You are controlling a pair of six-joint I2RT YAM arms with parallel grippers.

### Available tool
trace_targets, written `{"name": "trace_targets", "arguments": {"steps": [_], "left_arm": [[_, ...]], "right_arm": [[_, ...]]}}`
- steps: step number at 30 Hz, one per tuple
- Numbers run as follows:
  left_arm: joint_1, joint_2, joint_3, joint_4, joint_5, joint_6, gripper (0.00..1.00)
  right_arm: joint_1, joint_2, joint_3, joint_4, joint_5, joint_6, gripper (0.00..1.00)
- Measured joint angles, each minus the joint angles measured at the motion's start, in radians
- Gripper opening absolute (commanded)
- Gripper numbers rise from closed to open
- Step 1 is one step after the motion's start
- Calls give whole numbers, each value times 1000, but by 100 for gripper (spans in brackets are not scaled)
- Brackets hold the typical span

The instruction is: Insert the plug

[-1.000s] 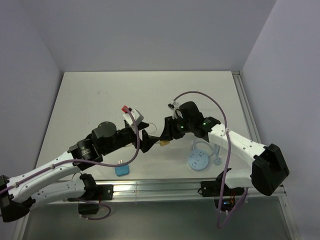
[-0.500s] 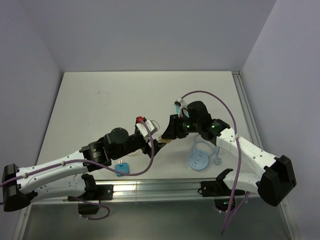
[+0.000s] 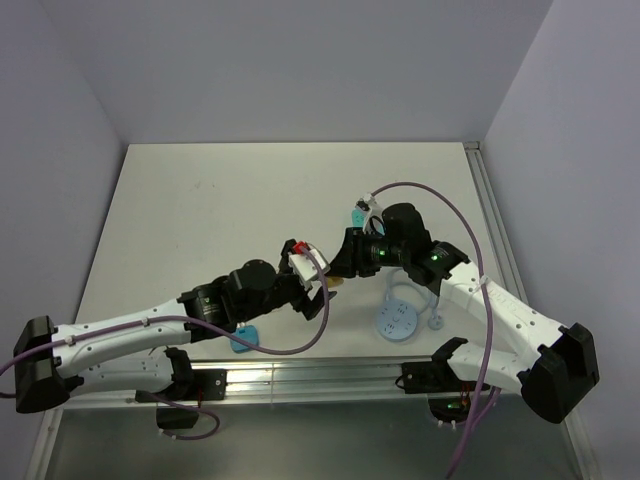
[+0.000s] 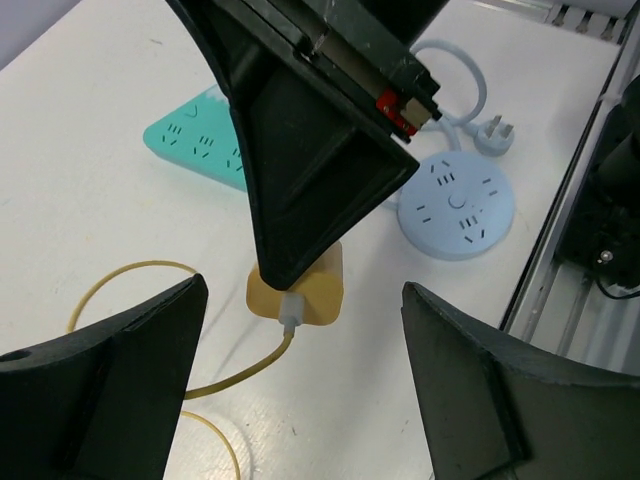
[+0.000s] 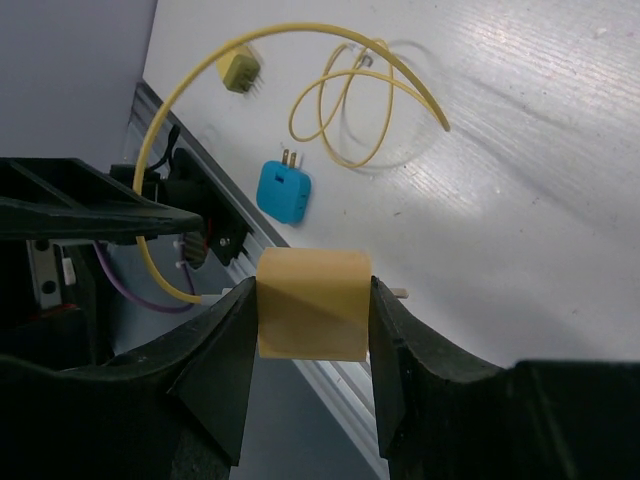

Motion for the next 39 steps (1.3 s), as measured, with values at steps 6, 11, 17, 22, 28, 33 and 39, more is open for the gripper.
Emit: {"name": "trace_targets", "arguments": {"steps": [6, 11, 17, 22, 28, 33, 39], "left_arm": [[-12, 27, -16, 34, -31, 39, 77], [-14, 31, -23, 57, -40, 57, 71], [-14, 47, -31, 59, -42, 76, 78], [-14, 68, -32, 61, -50, 90, 77], [-14, 83, -37, 82, -53, 93, 72], [-14, 90, -46, 95, -57, 93, 62], [-15, 90, -50, 99, -56, 91, 29]], "right_arm": [[0, 0, 0, 0, -3, 23, 0], [0, -2, 0, 0, -7, 27, 0], [0, -2, 0, 1, -19, 37, 0], [0, -2, 0, 3, -23, 43, 0], [0, -2, 0, 5, -32, 45, 0], [0, -2, 0, 8, -45, 48, 0], [-2, -3, -1, 21, -47, 51, 0]]}}
